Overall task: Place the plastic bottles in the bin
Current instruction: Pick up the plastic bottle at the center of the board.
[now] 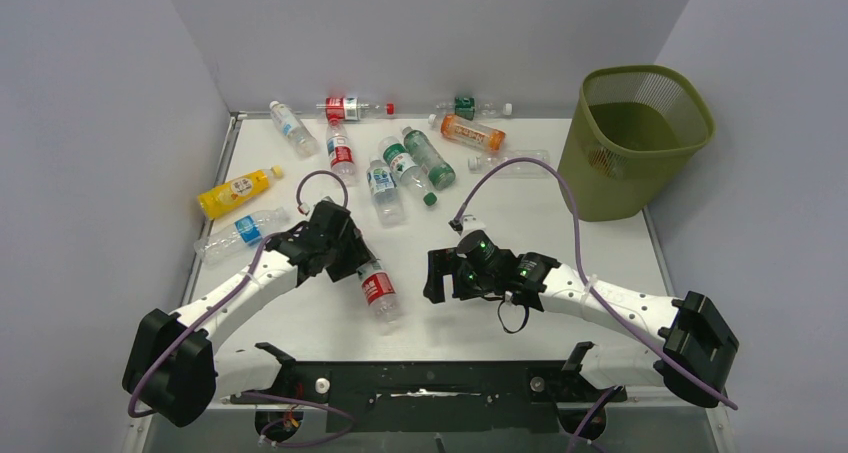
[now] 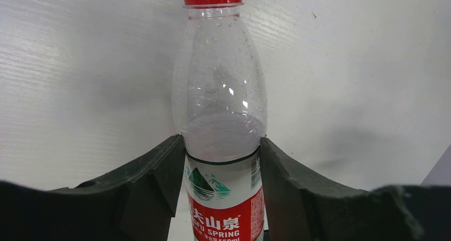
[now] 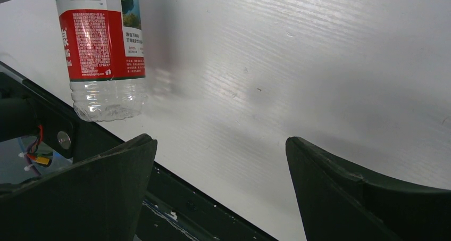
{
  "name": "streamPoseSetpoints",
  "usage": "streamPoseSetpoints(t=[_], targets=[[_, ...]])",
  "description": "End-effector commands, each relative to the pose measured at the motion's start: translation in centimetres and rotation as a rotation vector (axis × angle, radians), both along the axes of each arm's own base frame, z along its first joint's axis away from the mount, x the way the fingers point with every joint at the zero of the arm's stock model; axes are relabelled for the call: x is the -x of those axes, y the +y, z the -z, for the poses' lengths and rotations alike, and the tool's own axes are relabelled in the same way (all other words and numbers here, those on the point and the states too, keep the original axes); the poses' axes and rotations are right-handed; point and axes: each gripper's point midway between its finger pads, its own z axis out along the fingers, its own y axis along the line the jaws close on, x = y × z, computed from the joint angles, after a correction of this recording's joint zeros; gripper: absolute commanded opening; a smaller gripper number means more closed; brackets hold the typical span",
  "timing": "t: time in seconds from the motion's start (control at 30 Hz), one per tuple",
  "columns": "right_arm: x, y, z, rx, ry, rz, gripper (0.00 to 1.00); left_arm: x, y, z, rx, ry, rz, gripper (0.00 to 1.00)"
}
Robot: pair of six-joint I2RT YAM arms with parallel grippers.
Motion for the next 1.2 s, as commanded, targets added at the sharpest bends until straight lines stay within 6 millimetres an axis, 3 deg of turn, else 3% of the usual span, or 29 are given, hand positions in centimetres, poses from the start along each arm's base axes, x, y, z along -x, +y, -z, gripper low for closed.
streamPoseSetpoints(t=[0.0, 1.0, 1.17], targets=[[-0.5, 1.0, -1.9, -0.076, -0.047, 0.001, 0.98, -1.6, -0.9, -2.3, 0.036, -0.077, -0.013, 0.50], [-0.5, 1.3, -2.3, -0.086, -0.047, -0.001, 0.98, -1.6, -2.6, -2.9, 0.054, -0.096, 0.022, 0.50], [-0.3, 1.9, -3.4, -0.139, -0.046, -0.021, 0.98, -1.6, -3.5, -2.9, 0.059, -0.100, 0.037, 0.50]])
